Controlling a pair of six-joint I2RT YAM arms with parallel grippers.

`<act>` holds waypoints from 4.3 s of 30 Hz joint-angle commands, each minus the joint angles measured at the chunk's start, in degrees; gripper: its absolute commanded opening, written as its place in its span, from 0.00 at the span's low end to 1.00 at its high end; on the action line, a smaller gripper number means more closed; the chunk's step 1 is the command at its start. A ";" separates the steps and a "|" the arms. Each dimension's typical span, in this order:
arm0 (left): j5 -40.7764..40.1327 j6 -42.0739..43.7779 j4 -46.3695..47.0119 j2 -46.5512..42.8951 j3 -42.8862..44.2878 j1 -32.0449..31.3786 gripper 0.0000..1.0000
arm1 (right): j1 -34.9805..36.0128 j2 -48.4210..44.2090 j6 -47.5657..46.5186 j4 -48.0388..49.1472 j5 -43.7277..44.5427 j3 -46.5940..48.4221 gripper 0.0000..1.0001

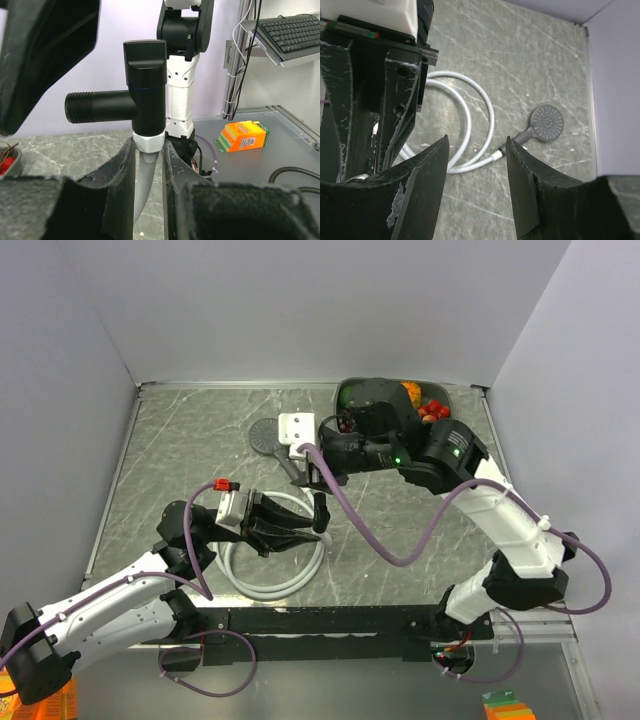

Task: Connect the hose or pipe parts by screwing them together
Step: Install the adaptor on the pipeline.

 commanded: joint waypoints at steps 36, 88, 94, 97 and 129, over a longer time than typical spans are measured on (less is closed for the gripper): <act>-4.67 -3.38 0.57 -1.85 2.45 4.02 0.01 | -1.84 -7.73 0.15 -9.47 -6.43 -5.50 0.43; -8.63 -3.38 -0.40 -2.73 2.27 4.72 0.01 | 5.37 -22.31 4.38 24.79 13.69 -21.32 0.89; -7.22 -4.26 -0.14 -2.64 2.18 4.81 0.01 | 2.74 -19.52 2.17 21.13 10.73 -19.85 0.97; -6.17 -4.26 0.04 -2.47 2.18 4.90 0.01 | 1.24 -16.79 2.26 17.87 5.37 -16.68 0.95; -4.06 -3.38 -0.22 -3.08 2.45 4.90 0.01 | -5.70 -2.03 -2.66 -2.69 -24.62 -1.92 0.68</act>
